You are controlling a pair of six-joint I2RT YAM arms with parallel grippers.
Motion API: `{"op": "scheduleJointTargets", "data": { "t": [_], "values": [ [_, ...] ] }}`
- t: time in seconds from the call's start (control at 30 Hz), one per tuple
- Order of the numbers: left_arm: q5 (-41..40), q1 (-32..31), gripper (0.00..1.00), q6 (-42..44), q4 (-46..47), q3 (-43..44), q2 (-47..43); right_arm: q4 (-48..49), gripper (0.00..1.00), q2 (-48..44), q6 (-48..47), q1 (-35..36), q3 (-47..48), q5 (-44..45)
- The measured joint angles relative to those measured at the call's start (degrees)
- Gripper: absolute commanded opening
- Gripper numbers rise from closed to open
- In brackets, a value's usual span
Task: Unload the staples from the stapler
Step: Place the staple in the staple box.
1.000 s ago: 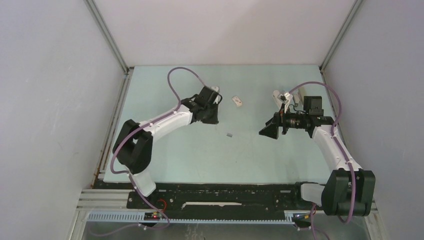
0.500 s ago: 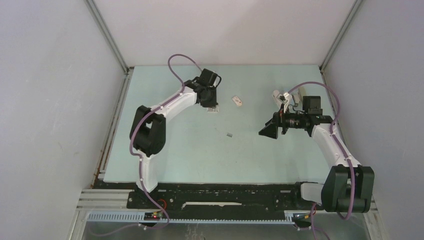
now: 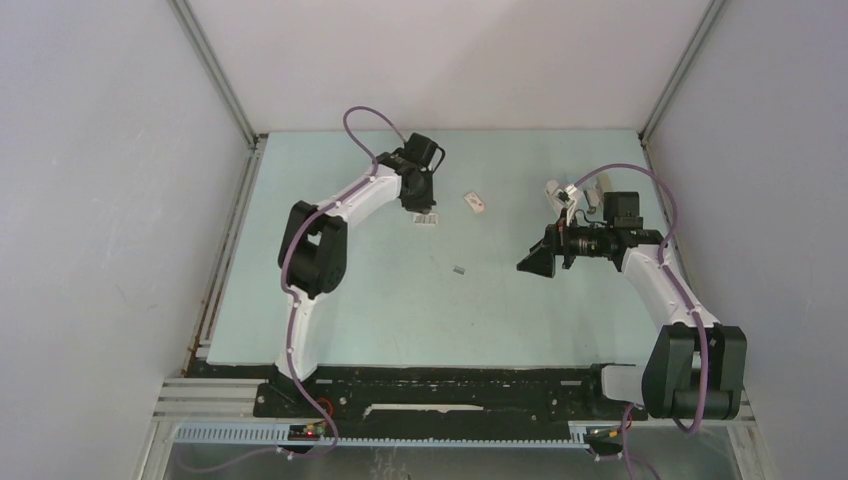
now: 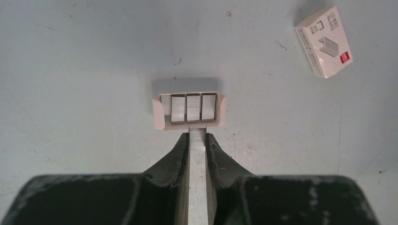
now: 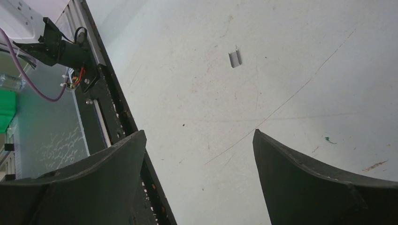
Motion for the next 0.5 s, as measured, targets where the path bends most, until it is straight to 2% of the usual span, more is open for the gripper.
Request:
{"op": "scheduleJointTargets", "data": {
  "t": [0.5],
  "values": [
    [-0.5,0.92,0.08,0.0,-2.05,3.26,3.93,-0.04,0.94,0.63,-0.04,0.0,0.0,0.0]
  ]
}}
